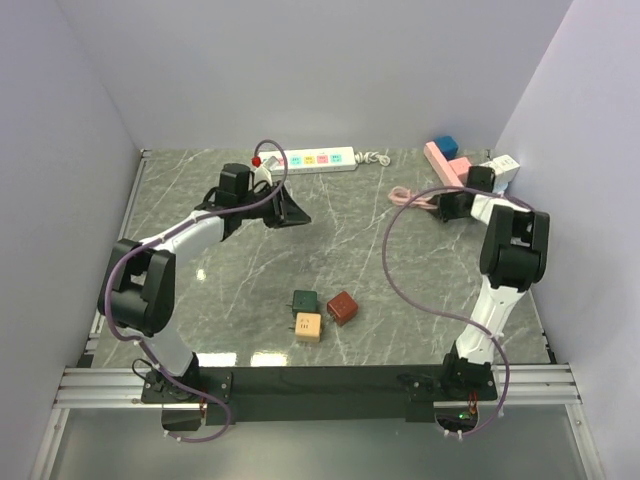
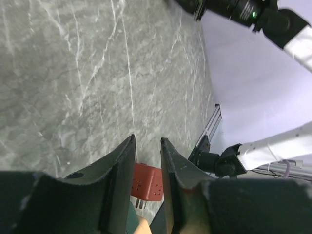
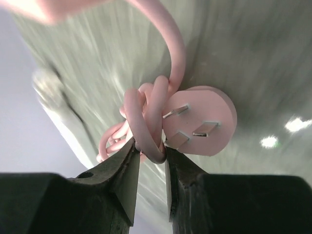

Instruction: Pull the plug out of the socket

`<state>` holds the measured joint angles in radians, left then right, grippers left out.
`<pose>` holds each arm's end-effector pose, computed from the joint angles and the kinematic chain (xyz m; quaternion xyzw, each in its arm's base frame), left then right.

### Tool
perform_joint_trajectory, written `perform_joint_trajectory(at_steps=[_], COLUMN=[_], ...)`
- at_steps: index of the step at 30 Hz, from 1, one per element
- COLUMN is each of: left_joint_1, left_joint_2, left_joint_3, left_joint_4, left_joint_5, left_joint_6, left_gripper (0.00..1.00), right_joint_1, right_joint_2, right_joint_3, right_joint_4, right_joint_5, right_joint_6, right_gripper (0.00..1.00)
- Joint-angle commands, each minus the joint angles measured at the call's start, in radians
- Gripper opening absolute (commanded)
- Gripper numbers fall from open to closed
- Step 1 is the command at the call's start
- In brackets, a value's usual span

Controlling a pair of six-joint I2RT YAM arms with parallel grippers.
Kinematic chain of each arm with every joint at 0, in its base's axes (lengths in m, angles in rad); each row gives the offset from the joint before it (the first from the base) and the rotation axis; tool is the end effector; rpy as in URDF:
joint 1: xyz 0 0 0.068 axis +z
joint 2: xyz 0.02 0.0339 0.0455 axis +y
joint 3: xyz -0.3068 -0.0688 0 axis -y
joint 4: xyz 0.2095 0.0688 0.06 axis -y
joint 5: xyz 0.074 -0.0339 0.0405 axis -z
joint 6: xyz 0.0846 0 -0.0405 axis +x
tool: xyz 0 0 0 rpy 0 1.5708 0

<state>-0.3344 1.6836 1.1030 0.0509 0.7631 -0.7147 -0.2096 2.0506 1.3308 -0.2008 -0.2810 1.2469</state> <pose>0.3390 -0.1797 0.2853 0.0297 0.8257 -0.5108 0.2377 0.4477 -0.0712 0.1691 0.5911 0.7300 0.2720 0.2089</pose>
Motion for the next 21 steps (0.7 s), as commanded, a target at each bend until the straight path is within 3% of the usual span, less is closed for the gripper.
perform_joint_trajectory(at_steps=[1,8,21], left_joint_1=[0.015,0.031,0.138], left_joint_2=[-0.018,-0.025,-0.114], left_joint_3=[0.057,0.041,0.015], left_joint_4=[-0.028,-0.020,-0.126], left_joint_5=[-0.011,-0.033,-0.156], left_joint_6=[0.044,0.032,0.073], left_gripper=[0.33,0.30,0.29], right_joint_1=[0.137,0.343,0.640], right_joint_2=[-0.055,-0.130,-0.083], right_joint_3=[-0.096,-0.228,-0.061], right_joint_4=[-0.120,-0.076,-0.049], right_joint_5=[-0.083,-0.161,-0.199], right_joint_6=[-0.164,-0.144,0.003], right_gripper=[0.00,0.00,0.00])
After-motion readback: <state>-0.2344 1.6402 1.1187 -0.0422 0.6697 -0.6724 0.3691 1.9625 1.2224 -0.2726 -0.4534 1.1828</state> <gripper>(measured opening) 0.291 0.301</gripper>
